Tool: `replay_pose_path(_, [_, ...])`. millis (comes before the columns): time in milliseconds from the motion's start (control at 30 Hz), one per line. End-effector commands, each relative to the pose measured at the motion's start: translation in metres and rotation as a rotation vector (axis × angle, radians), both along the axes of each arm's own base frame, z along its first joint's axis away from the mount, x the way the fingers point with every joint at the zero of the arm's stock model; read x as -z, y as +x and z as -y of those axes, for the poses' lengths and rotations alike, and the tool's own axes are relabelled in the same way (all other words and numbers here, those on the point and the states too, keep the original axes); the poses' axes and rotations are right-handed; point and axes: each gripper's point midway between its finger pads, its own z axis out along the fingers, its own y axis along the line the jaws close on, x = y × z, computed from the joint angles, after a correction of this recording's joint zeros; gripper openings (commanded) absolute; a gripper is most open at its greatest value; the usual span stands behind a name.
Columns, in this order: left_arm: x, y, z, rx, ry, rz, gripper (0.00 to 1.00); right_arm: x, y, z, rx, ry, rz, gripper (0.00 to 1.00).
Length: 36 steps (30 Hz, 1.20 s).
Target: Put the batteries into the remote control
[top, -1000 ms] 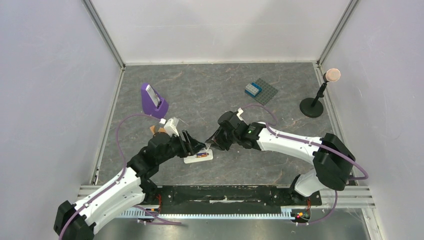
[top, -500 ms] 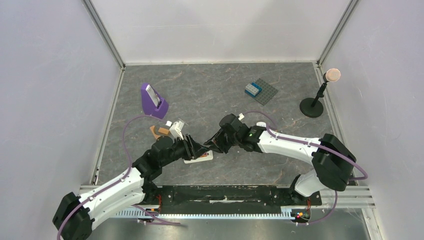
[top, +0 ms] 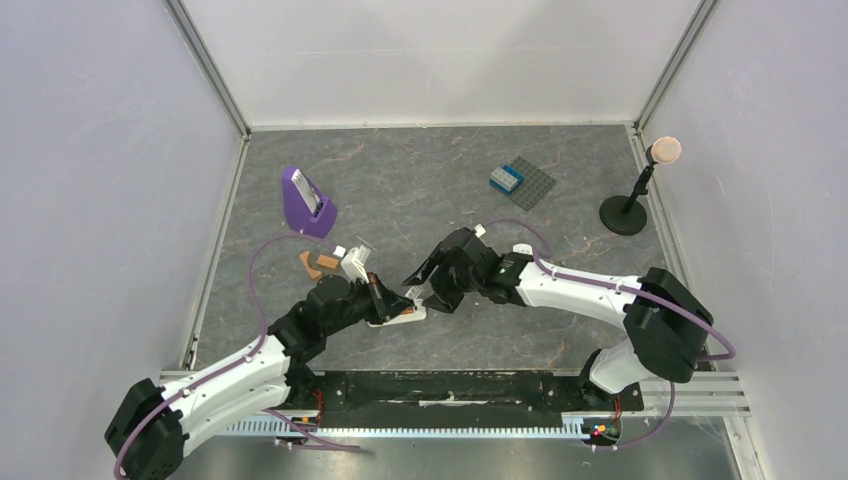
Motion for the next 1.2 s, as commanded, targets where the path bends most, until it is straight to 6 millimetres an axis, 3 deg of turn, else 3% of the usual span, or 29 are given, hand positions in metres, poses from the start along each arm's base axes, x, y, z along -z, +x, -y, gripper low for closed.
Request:
replay_pose_path(0, [-0.019,-0.001,0.007,0.023,-0.059,0.035,0.02,-0.028,0.0,0.0,-0.111,0.017,0.161,0.75])
replay_pose_path(67, [-0.02,-0.007,0.006,0.045,-0.059,0.03,0.02,-0.032,-0.002,0.011,-0.163,-0.008,0.244,0.84])
replay_pose_path(167, [-0.026,-0.018,0.006,0.093,-0.07,0.038,0.02,-0.045,-0.007,0.029,-0.259,-0.008,0.408,0.89])
replay_pose_path(400, [-0.055,-0.05,0.012,0.279,-0.104,0.057,0.02,-0.087,-0.03,0.052,-0.67,0.021,0.972,0.89])
replay_pose_path(500, [-0.07,-0.063,0.017,0.37,-0.133,0.074,0.02,-0.101,-0.044,0.055,-0.837,0.014,1.102,0.88])
replay_pose_path(667, [-0.09,-0.081,0.023,0.505,-0.157,0.091,0.02,-0.113,-0.053,0.05,-0.986,0.029,1.139,0.83])
replay_pose_path(900, [-0.099,-0.086,0.025,0.556,-0.161,0.103,0.02,-0.105,-0.067,0.043,-1.057,0.107,1.075,0.6])
replay_pose_path(1167, [-0.1,-0.096,0.023,0.593,-0.189,0.107,0.02,-0.109,-0.087,0.046,-1.08,0.221,1.053,0.6])
